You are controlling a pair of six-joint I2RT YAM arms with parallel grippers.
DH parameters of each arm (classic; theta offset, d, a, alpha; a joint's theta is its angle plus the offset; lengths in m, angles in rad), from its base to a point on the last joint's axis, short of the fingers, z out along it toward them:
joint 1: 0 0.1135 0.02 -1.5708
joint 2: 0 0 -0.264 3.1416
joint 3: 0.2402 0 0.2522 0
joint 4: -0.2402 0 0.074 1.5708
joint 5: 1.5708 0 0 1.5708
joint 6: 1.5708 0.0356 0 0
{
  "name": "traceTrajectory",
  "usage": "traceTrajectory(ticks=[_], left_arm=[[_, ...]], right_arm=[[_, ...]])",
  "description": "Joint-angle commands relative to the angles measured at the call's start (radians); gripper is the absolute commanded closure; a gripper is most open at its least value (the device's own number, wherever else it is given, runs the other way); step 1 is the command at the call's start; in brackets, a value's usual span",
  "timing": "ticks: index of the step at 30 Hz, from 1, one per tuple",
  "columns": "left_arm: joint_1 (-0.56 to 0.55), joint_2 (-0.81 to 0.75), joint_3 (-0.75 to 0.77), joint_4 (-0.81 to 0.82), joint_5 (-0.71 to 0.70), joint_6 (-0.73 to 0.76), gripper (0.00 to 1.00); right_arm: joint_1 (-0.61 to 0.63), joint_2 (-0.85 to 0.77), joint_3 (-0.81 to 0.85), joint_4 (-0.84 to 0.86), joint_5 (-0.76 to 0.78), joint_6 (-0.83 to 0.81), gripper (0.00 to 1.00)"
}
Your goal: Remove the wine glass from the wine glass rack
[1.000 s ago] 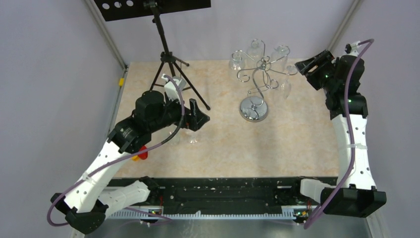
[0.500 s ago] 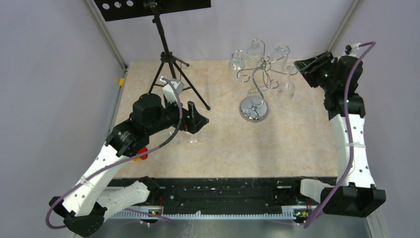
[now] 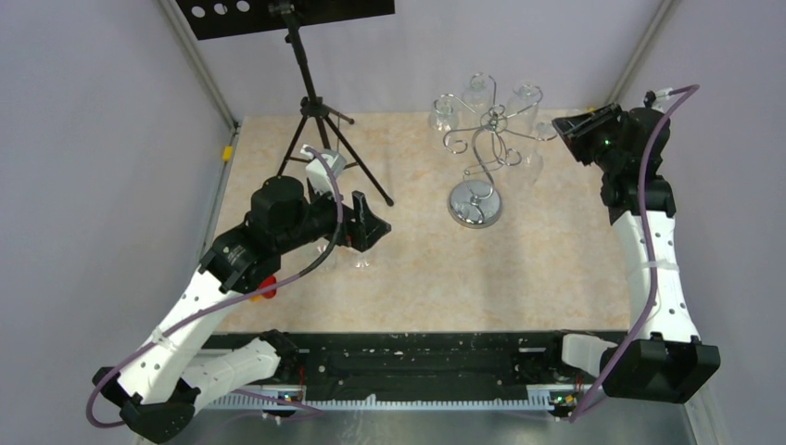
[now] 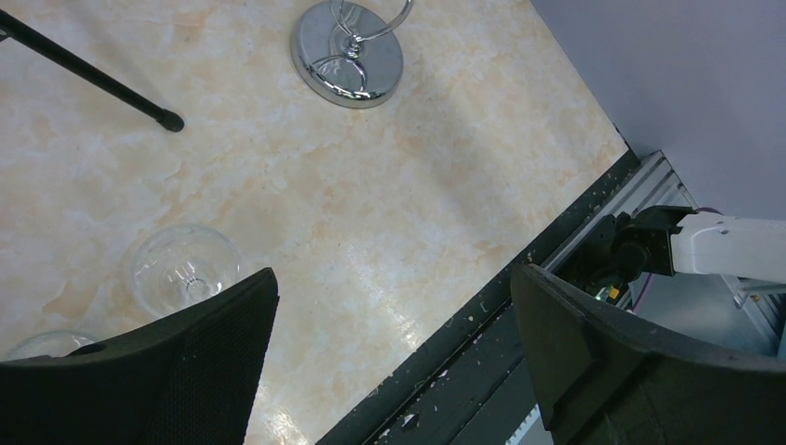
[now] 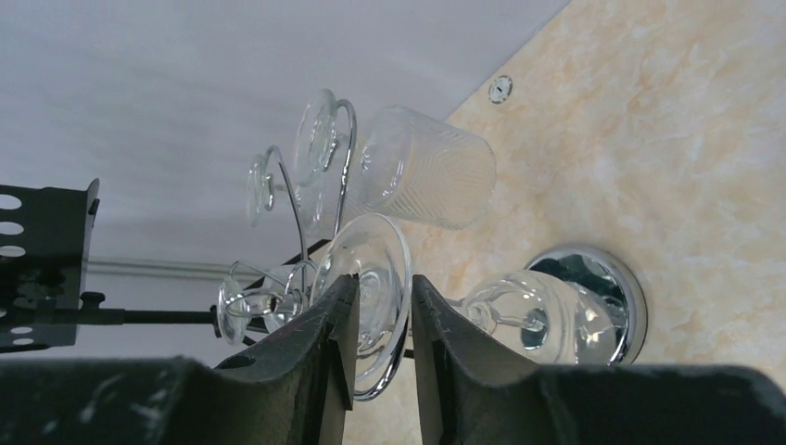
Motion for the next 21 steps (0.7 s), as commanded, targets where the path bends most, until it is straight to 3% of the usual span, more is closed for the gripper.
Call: traceTrajectory(ticks=[1, 4, 9, 21], left_arm=[[0.003, -0.015, -0.006, 0.061, 0.001, -0.003, 0.01], [0.003, -0.015, -0.007, 0.060, -0.001, -0.003, 0.01], [0.003, -0.018, -0.009, 0.060, -0.011, -0.001, 0.01], [0.002, -0.019, -0.004, 0.071, -0.006, -0.005, 0.01]], right_arm=[[-0.013, 0.014, -0.003, 0.077, 0.007, 0.009, 0.73], [-0.019, 0.016, -0.010, 0.087, 0.005, 0.009, 0.78], [-0.024, 0.009, -0.011, 0.098, -0.003, 0.018, 1.00], [-0.026, -0.128, -0.134, 0.233, 0.037, 0.227, 1.00]])
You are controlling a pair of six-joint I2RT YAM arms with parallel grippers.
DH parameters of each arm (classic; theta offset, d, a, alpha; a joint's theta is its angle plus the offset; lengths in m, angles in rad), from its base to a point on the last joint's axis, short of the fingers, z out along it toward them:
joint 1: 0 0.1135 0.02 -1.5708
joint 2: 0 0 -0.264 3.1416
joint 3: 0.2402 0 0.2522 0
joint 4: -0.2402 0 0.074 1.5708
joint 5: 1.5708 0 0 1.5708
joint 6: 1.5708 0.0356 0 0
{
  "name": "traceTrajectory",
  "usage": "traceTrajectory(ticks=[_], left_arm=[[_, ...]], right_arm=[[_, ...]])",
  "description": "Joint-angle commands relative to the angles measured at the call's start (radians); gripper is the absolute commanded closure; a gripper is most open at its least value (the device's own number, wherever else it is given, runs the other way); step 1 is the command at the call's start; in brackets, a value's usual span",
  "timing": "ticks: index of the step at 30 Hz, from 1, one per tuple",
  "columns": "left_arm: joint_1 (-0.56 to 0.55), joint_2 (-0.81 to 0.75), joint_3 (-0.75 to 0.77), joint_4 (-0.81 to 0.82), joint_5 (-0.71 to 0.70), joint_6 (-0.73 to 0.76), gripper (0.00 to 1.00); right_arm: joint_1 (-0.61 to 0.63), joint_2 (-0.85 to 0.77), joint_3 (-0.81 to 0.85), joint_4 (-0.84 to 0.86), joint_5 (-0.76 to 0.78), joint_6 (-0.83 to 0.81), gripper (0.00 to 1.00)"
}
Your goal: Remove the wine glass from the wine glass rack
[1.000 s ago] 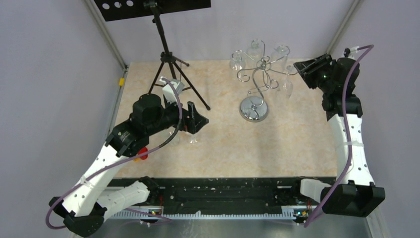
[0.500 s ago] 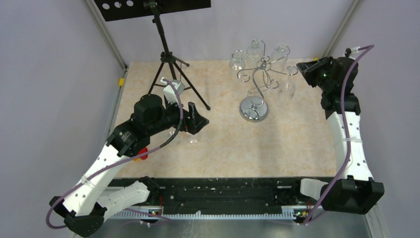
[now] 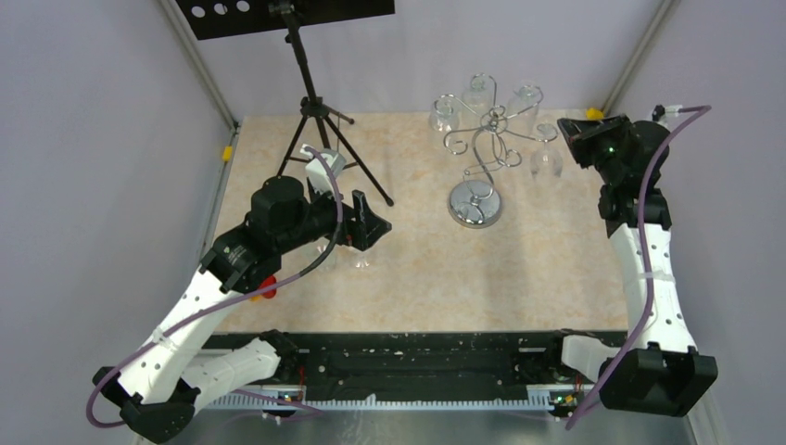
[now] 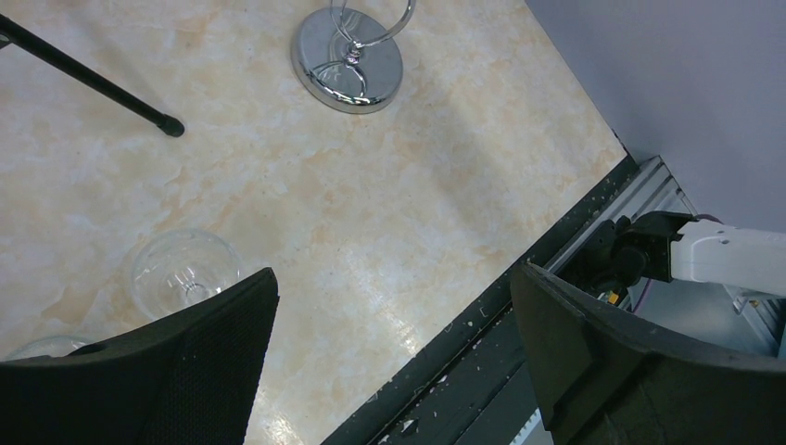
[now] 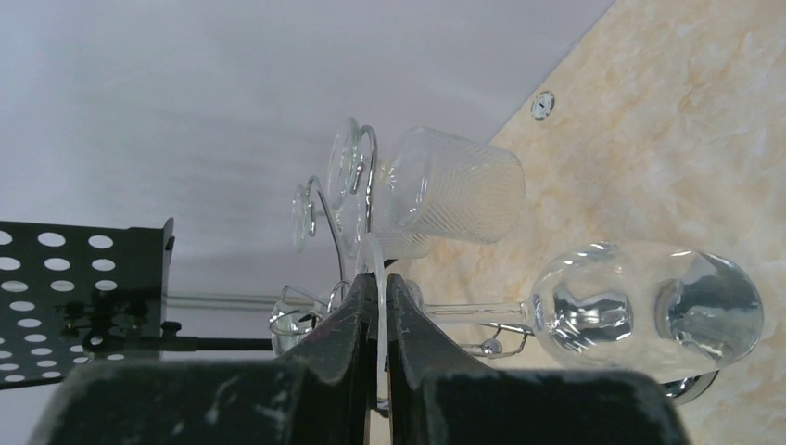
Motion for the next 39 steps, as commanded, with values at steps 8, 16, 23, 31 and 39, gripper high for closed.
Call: traceTrajectory(ticks=[8, 16, 23, 31, 39], left_arm=[[0.002, -0.023, 0.005, 0.057, -0.001, -0.003, 0.01], [0.003, -0.024, 0.003, 0.062, -0.006, -0.003, 0.01], [0.003, -0.036, 0.000, 0.080, -0.036, -0.010, 0.01], [0.003, -0.059, -0.014, 0.109, -0.045, -0.013, 0.01], [0.003, -0.054, -0.010, 0.104, -0.035, -0.006, 0.01]], right_arm=[[-0.010, -0.143, -0.062, 0.108, 0.014, 0.128, 1.00], [-0.009, -0.104, -0.052, 0.149, -0.070, 0.121, 1.00], [-0.008, -0.055, -0.036, 0.200, -0.128, 0.103, 1.00], [0.010, 0.012, 0.010, 0.196, -0.124, 0.088, 1.00], [0.020, 0.054, 0.040, 0.192, -0.006, 0.074, 1.00]])
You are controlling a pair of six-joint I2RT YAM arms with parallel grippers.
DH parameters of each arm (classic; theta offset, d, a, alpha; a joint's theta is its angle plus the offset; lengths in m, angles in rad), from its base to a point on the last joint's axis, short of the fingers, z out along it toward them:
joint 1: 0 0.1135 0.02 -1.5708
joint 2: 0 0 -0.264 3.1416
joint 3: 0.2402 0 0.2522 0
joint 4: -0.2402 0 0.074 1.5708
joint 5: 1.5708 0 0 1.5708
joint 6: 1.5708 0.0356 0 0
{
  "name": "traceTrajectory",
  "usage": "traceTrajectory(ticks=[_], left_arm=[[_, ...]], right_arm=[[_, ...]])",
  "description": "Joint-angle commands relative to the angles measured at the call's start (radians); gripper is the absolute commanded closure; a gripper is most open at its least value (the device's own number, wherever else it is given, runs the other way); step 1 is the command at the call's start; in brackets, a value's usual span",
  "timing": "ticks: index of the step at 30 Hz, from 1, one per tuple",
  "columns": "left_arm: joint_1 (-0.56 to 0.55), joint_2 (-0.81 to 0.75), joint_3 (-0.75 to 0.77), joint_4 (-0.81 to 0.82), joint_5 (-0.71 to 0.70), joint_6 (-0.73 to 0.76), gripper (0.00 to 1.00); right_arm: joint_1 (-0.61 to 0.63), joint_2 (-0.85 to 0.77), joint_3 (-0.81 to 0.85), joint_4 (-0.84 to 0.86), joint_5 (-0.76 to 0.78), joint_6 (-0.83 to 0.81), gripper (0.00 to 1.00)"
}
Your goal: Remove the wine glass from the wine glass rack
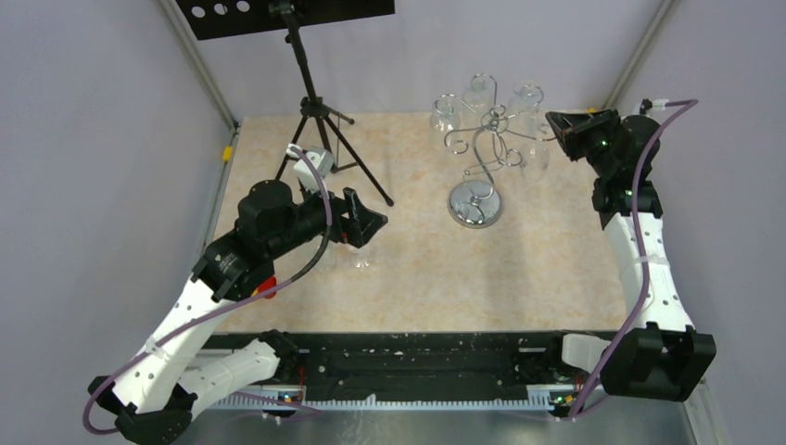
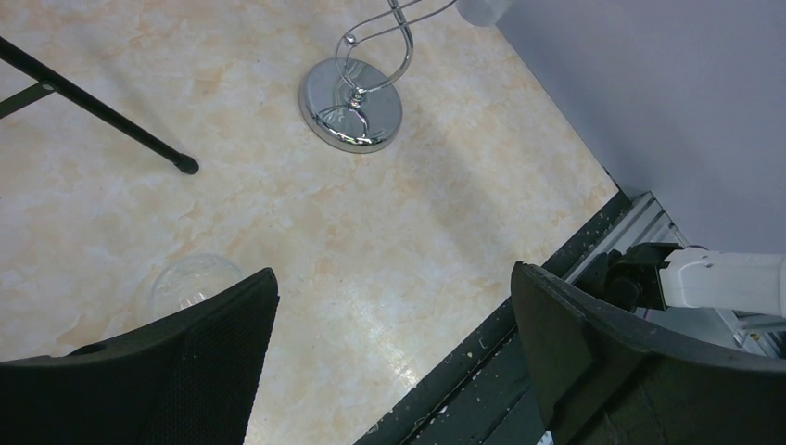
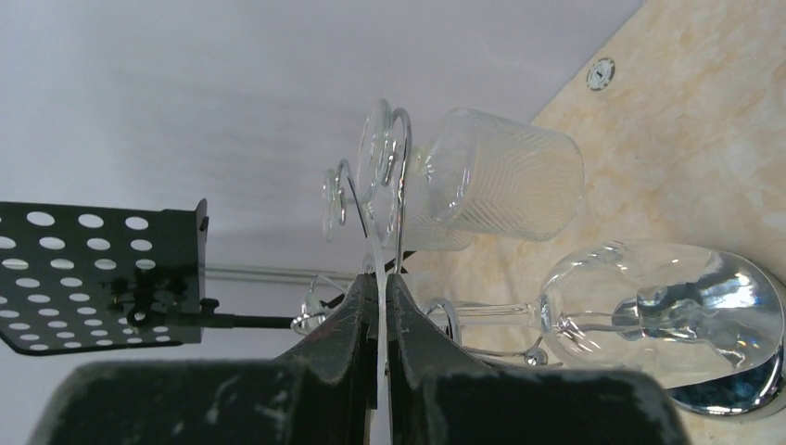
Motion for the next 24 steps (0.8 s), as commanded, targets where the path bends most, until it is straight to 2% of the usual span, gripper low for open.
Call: traceTrajectory(ticks=[1, 15, 24], left_arm=[[0.002, -0.008, 0.001, 0.045, 0.001, 0.003, 0.01], [0.002, -0.022, -0.002, 0.038, -0.010, -0.011, 0.01], [0.003, -0.023, -0.007, 0.069, 0.055, -0.036, 0.01]], right_arm=[[0.006, -0.002, 0.065, 0.065, 0.105, -0.020, 1.00], [0.010, -0.105, 0.056, 0.002, 0.330, -0.030, 1.00], [0.009, -0.304, 0.022, -0.152, 0.439, -0.035, 1.00]])
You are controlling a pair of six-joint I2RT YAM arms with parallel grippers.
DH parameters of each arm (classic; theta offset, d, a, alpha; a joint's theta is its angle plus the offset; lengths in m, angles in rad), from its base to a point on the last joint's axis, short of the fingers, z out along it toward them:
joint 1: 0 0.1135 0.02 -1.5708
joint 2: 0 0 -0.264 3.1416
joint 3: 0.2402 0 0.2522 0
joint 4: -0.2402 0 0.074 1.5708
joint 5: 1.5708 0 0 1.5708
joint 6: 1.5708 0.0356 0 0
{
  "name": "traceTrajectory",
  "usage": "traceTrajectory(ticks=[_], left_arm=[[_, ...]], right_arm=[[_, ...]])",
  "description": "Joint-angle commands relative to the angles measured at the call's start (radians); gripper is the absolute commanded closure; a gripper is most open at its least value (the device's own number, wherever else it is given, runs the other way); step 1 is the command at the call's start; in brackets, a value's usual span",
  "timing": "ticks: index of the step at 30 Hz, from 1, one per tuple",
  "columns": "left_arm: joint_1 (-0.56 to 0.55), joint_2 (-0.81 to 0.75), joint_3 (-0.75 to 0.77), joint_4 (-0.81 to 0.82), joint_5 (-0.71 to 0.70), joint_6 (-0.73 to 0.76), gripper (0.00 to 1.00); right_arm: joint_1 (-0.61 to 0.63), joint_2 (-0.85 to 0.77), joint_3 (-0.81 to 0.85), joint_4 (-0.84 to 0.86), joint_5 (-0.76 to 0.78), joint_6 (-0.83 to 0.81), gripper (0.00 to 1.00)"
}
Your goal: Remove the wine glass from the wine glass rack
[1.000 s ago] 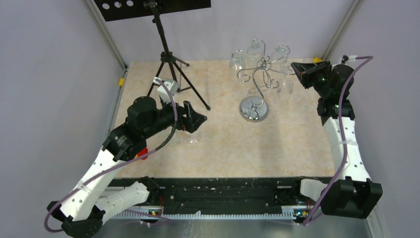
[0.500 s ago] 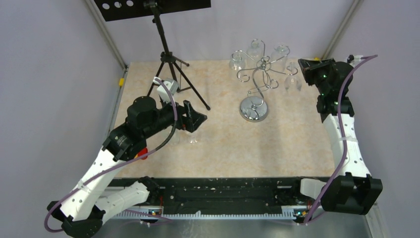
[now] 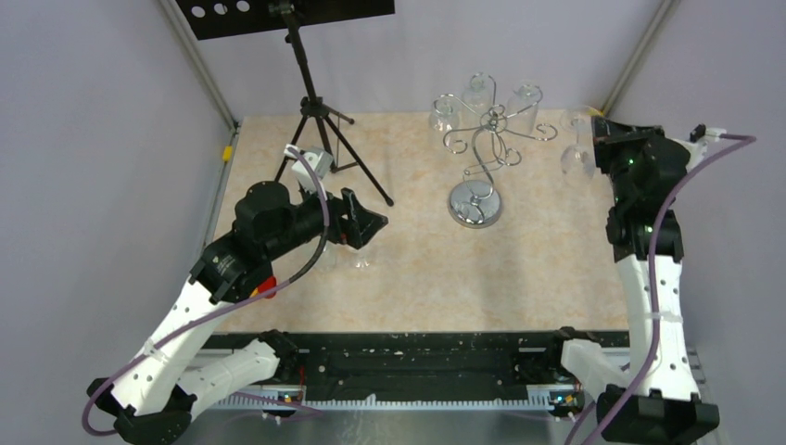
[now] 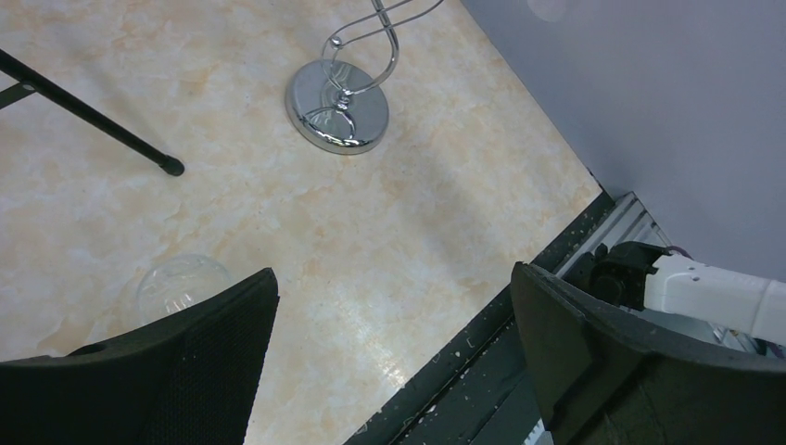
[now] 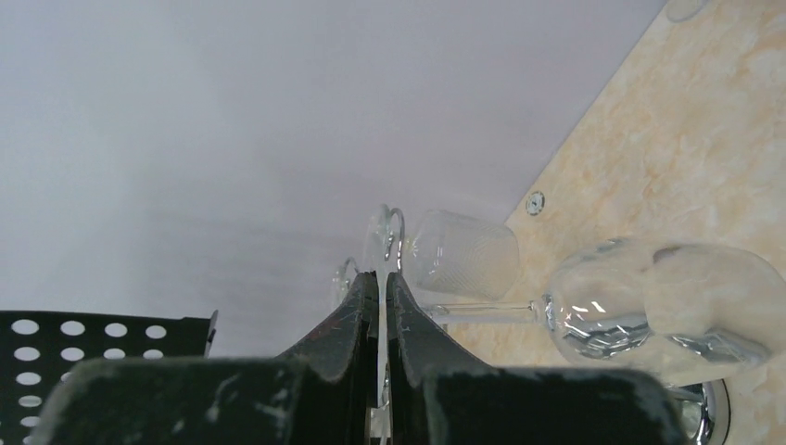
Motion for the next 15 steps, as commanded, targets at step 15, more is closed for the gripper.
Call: traceTrajectory(ticks=[15], left_arm=[[-0.041, 0.085, -0.118, 0.487, 0.342, -0.109, 0.01]], right_arm=[[0.004, -0.601, -0.191, -0.263, -0.242, 0.100, 1.00]])
